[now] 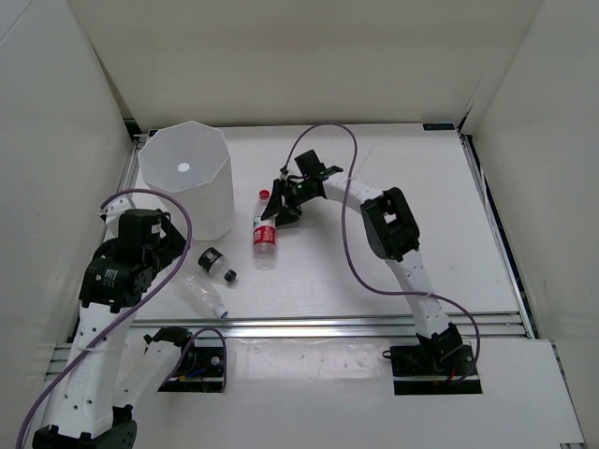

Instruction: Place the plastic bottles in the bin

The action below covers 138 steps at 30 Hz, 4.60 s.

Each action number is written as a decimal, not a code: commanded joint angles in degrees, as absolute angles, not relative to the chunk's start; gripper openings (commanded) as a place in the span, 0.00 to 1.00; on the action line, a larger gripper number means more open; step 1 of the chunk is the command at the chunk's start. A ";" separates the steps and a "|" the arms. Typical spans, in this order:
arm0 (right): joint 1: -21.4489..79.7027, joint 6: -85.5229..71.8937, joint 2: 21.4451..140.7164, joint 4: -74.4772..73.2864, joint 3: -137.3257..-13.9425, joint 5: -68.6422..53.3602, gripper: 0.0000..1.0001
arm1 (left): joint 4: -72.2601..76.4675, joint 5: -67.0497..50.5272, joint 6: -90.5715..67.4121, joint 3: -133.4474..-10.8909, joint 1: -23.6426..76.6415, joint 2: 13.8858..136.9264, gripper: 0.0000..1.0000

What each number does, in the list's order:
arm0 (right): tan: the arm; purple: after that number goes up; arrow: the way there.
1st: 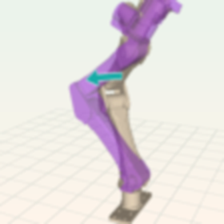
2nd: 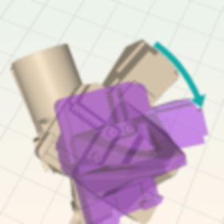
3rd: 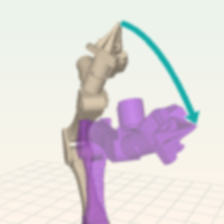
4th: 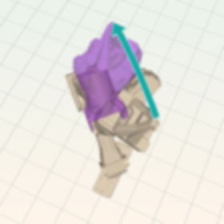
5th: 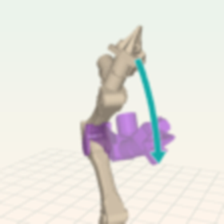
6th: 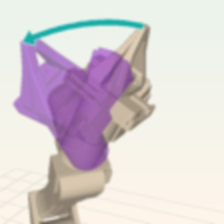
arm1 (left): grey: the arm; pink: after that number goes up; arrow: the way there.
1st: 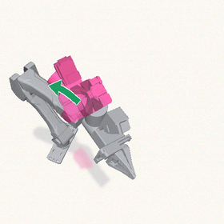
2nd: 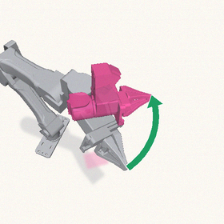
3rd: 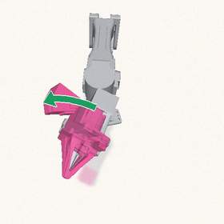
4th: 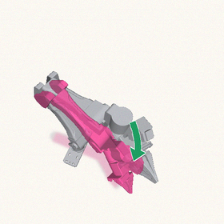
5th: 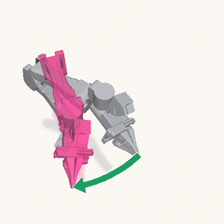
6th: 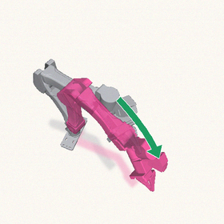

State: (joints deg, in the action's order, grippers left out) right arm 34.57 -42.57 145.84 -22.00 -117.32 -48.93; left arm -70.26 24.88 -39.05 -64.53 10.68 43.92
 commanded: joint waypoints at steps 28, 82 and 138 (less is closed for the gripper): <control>41.31 -39.02 128.58 1.49 -145.63 -21.09 0.40 | -68.03 24.70 -41.84 -58.54 10.90 42.27 1.00; 33.66 -21.01 102.48 -36.21 -130.87 -30.32 1.00 | -43.87 15.47 -58.18 -26.46 3.78 48.16 1.00; 28.21 -23.03 99.40 -31.38 -119.36 -35.51 1.00 | -42.01 15.31 -45.42 -66.31 6.06 43.44 1.00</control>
State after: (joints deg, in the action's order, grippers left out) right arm 28.69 -24.45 101.95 -32.99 -119.42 -34.17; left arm -40.75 26.35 -37.21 -74.30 5.96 46.87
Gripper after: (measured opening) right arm 0.998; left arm 0.998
